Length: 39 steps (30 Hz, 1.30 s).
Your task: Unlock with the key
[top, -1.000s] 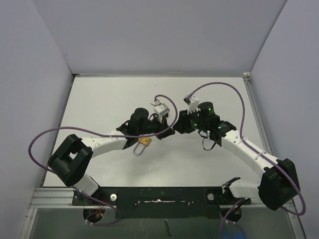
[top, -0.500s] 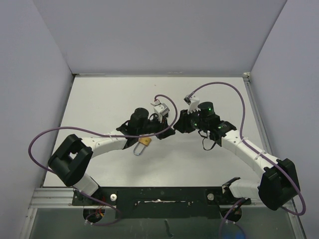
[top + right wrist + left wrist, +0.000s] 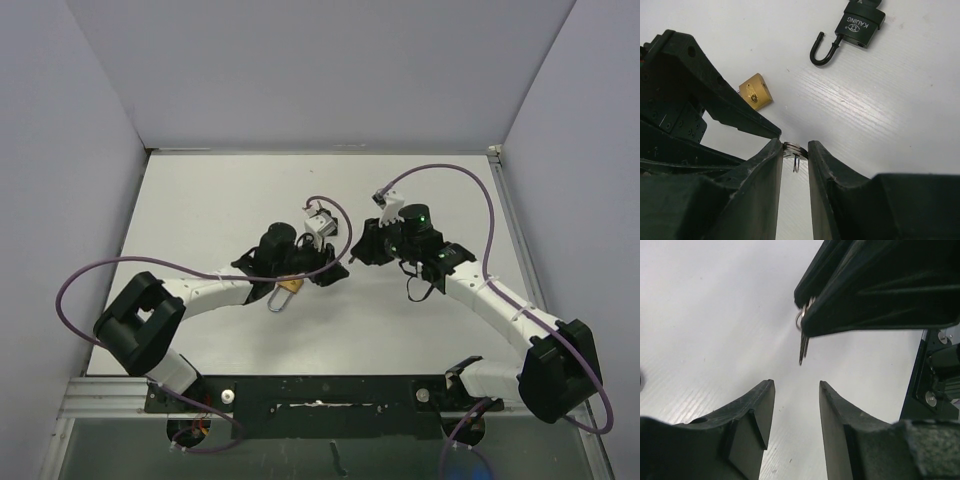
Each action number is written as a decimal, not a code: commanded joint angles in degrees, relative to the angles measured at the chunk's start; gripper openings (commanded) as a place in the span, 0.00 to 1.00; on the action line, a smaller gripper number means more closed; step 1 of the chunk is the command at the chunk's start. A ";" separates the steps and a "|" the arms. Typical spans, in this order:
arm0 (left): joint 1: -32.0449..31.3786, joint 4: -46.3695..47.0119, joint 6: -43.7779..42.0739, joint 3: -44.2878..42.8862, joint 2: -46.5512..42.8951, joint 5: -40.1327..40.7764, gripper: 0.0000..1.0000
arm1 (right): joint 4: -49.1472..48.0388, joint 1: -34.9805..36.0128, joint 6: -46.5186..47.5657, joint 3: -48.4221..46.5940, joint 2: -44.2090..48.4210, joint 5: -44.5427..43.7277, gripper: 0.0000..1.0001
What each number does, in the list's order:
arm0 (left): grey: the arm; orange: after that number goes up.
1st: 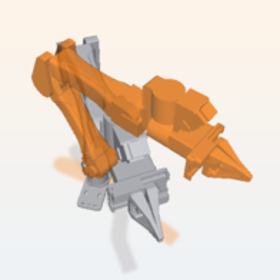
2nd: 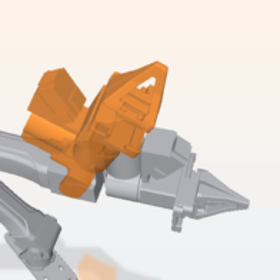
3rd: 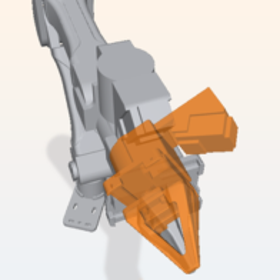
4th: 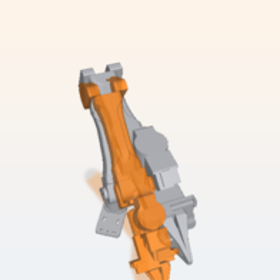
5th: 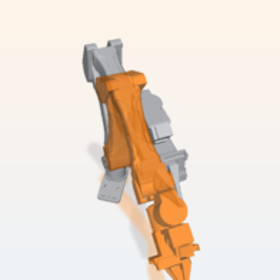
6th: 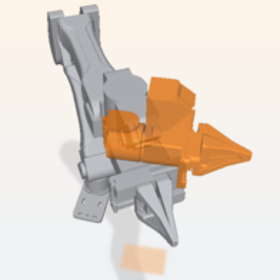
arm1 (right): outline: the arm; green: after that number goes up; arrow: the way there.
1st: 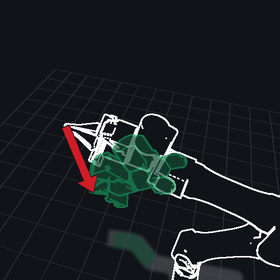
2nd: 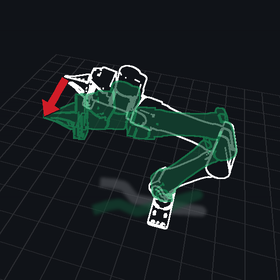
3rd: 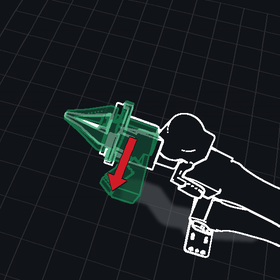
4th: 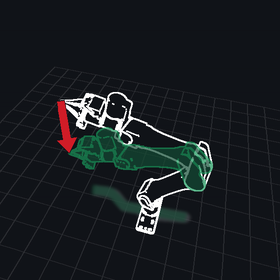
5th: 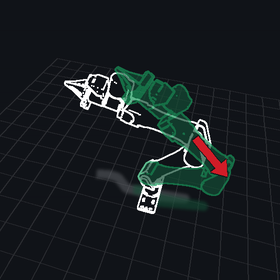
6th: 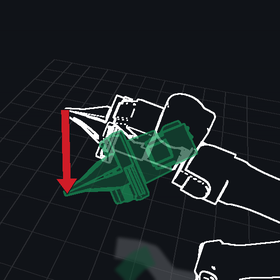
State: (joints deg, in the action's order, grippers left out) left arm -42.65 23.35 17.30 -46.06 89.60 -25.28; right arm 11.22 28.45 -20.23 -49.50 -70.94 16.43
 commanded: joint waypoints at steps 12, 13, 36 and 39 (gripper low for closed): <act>0.05 21.48 1.22 12.06 -7.23 7.71 0.34 | -1.32 -1.55 -3.36 -2.21 2.43 -2.58 0.26; 0.03 21.61 1.24 11.86 -6.92 7.51 0.33 | -1.41 -1.52 -3.45 -2.19 2.38 -2.54 0.26; -0.59 30.92 2.04 7.91 1.28 1.56 0.17 | -2.27 -1.57 -2.72 -1.66 2.34 0.69 0.26; -0.59 32.10 2.12 7.77 1.83 1.21 0.16 | -2.20 -1.54 -2.62 -1.59 2.46 1.01 0.25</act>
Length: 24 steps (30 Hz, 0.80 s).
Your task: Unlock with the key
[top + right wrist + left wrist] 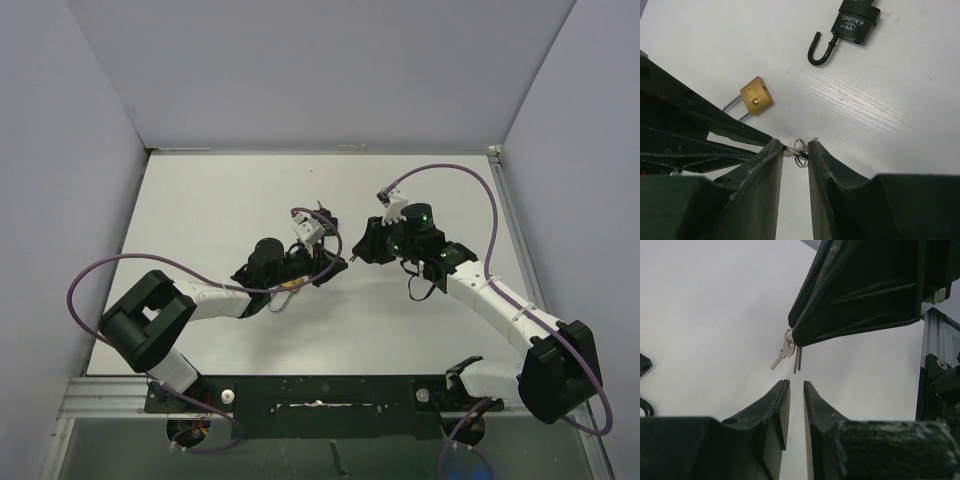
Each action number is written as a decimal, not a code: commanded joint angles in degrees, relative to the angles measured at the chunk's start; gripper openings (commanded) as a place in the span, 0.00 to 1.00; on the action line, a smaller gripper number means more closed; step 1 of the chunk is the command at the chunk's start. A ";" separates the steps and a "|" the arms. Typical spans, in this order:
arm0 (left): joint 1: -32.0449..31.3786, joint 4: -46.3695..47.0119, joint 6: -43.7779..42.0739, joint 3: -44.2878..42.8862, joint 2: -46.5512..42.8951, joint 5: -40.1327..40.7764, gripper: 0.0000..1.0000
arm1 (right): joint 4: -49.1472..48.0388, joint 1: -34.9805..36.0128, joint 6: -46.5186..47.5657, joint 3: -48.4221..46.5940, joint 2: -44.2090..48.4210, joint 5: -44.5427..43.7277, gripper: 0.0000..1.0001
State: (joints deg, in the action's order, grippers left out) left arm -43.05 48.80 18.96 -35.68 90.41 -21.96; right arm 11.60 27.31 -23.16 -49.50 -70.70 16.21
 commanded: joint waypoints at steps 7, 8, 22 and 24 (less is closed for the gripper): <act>-0.19 7.88 0.79 -3.12 1.97 -3.07 0.14 | -2.69 -0.38 0.31 -1.39 2.20 1.58 0.25; -0.19 7.94 0.81 -3.21 2.19 -3.16 0.13 | -2.66 -0.36 0.31 -1.39 2.19 1.62 0.25; -1.89 22.55 0.07 2.40 8.50 1.03 0.22 | -0.98 -0.48 -1.44 -3.50 2.65 -1.05 0.25; -2.24 28.58 -0.50 3.75 11.15 1.38 0.22 | -0.56 -0.44 -1.76 -3.98 2.75 -1.38 0.25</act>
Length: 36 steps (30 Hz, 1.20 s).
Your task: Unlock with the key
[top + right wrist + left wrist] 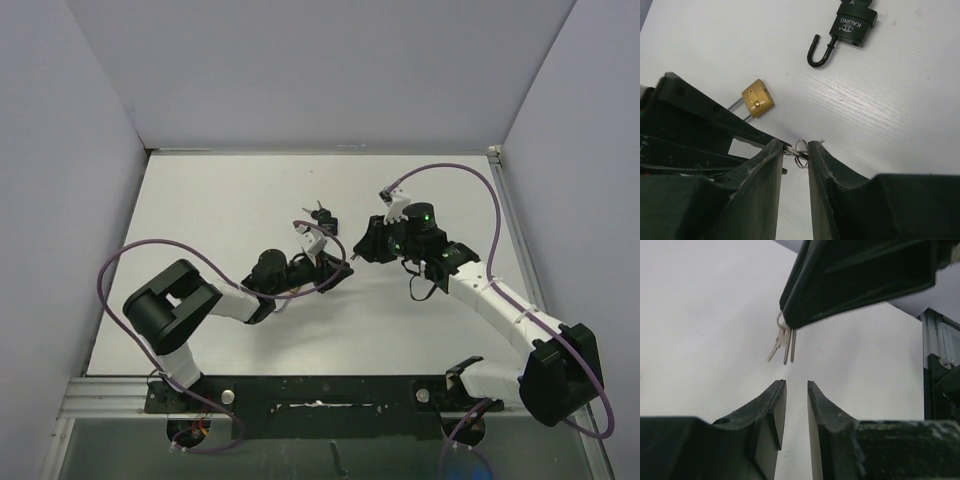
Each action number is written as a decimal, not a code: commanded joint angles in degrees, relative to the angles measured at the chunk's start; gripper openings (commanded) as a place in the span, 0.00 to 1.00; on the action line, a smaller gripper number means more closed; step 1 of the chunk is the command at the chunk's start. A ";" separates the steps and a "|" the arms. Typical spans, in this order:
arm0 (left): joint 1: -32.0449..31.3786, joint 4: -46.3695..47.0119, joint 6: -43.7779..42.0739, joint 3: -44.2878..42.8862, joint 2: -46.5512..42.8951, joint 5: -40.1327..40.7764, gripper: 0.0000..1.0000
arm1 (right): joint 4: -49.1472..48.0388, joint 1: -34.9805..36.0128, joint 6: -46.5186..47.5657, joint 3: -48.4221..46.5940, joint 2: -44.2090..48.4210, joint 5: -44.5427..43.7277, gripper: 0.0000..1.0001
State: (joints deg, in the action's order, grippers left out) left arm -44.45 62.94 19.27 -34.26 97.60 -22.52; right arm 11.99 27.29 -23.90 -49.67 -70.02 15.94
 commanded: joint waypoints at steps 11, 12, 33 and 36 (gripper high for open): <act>-4.70 23.98 -7.80 1.31 11.37 6.81 0.24 | 1.15 -0.44 -2.62 -5.68 2.15 -2.41 0.26; -4.96 23.98 -8.38 0.91 11.31 7.29 0.24 | 1.21 -0.41 -2.71 -5.70 2.08 -2.41 0.26; -5.47 24.00 -11.56 -4.73 14.37 9.95 0.21 | 0.81 -0.45 -4.14 -5.35 3.17 -1.62 0.26; -5.39 24.07 -12.04 -5.10 14.54 10.15 0.20 | 0.81 -0.47 -4.27 -5.28 3.14 -1.53 0.26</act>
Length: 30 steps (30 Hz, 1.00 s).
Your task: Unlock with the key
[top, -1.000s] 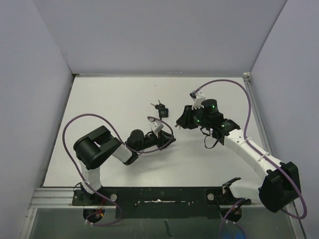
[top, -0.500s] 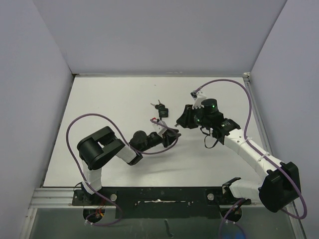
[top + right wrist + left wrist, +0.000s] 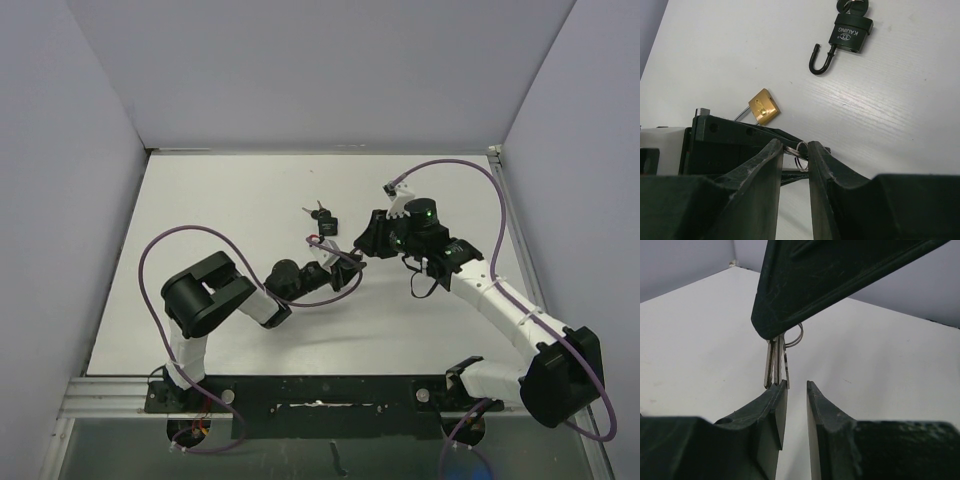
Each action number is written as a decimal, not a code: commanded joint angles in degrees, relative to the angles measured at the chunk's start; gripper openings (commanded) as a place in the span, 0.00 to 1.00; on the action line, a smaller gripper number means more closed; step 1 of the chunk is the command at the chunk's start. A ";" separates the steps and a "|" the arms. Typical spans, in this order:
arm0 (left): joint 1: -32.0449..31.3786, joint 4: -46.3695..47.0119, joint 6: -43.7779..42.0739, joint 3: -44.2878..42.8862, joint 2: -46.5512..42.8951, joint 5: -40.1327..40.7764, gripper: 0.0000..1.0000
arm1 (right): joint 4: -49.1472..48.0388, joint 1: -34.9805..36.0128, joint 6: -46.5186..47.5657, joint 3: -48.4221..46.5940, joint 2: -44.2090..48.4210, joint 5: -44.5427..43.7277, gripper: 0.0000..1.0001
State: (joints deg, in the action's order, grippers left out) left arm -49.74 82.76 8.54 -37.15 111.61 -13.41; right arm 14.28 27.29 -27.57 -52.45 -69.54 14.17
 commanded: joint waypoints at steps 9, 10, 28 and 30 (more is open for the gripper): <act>-0.07 4.25 -1.85 -2.14 0.71 2.36 0.20 | -1.54 -0.47 -0.65 -2.40 2.63 0.18 0.26; -0.07 4.25 -1.92 -2.16 0.73 2.45 0.19 | -1.54 -0.41 -0.72 -2.35 2.59 0.18 0.26; -0.05 4.25 -2.47 -1.97 -0.12 3.07 0.09 | -1.92 -0.43 -0.93 -1.78 2.35 0.06 0.26; -0.10 4.25 -2.47 -1.89 -0.20 3.00 0.08 | -1.92 -0.48 -0.90 -1.72 2.31 0.00 0.26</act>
State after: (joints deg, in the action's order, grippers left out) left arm -49.74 83.02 6.74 -37.78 112.12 -10.87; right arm 14.26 27.29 -27.97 -52.45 -68.84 14.17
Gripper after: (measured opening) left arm 0.091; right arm 0.263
